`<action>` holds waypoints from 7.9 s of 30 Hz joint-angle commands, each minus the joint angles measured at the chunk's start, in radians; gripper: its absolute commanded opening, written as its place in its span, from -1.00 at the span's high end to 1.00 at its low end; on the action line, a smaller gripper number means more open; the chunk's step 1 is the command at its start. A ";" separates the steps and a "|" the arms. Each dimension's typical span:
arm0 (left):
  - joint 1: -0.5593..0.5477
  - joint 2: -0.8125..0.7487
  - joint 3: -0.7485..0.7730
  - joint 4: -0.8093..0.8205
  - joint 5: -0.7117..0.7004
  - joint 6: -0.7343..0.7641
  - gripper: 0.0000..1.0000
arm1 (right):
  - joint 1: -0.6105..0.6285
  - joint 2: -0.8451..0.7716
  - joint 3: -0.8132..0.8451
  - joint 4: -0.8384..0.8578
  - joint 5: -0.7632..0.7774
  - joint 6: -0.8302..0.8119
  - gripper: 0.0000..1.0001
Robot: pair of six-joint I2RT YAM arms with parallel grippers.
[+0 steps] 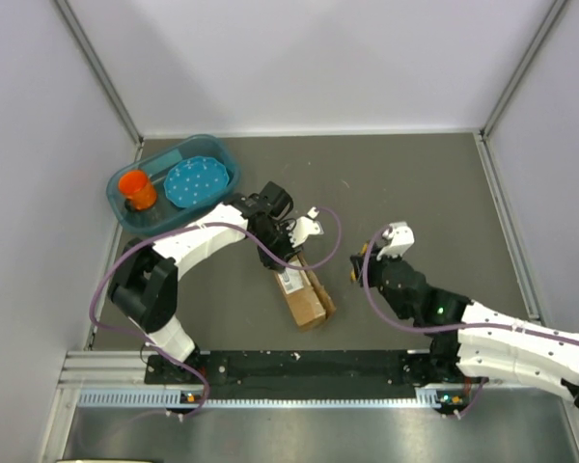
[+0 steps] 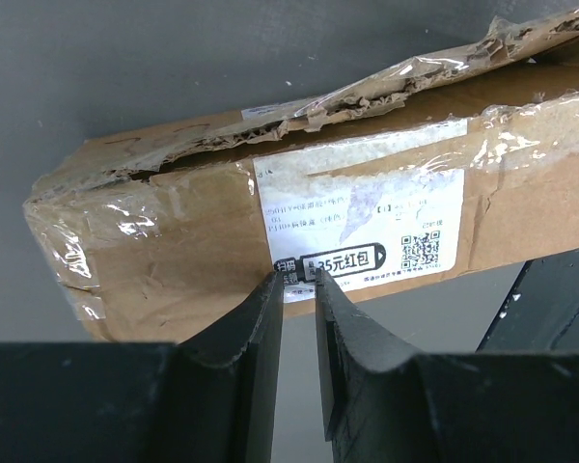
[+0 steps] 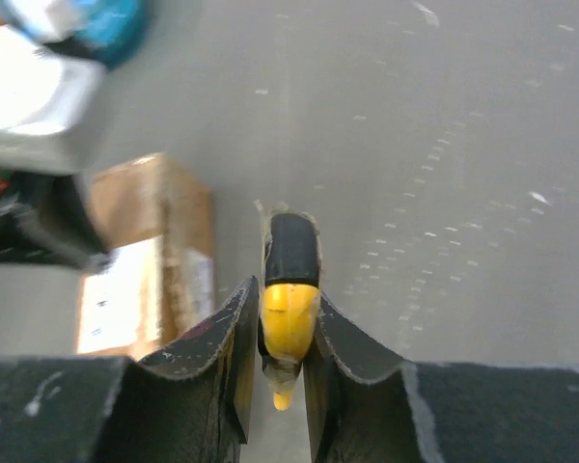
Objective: Unpack the express box
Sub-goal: Place the knife at the center of the board, then open the express box at the center of the board.
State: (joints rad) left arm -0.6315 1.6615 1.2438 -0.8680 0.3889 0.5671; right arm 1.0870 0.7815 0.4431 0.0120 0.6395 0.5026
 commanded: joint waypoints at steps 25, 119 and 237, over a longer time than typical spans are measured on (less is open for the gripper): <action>-0.005 -0.063 -0.070 -0.043 -0.068 -0.030 0.48 | -0.842 -0.069 -0.011 -0.010 -0.927 0.196 -0.98; 0.113 -0.178 0.160 -0.040 0.164 -0.277 0.38 | 0.108 0.729 0.489 0.224 0.225 -0.625 1.00; 0.150 0.192 -0.006 0.324 -0.059 -0.412 -0.38 | -0.113 0.674 0.312 0.026 -0.097 -0.024 1.00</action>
State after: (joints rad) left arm -0.4843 1.7714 1.2819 -0.5198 0.5262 0.0624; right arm 1.0077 1.5169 0.8104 0.0532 0.5434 0.4000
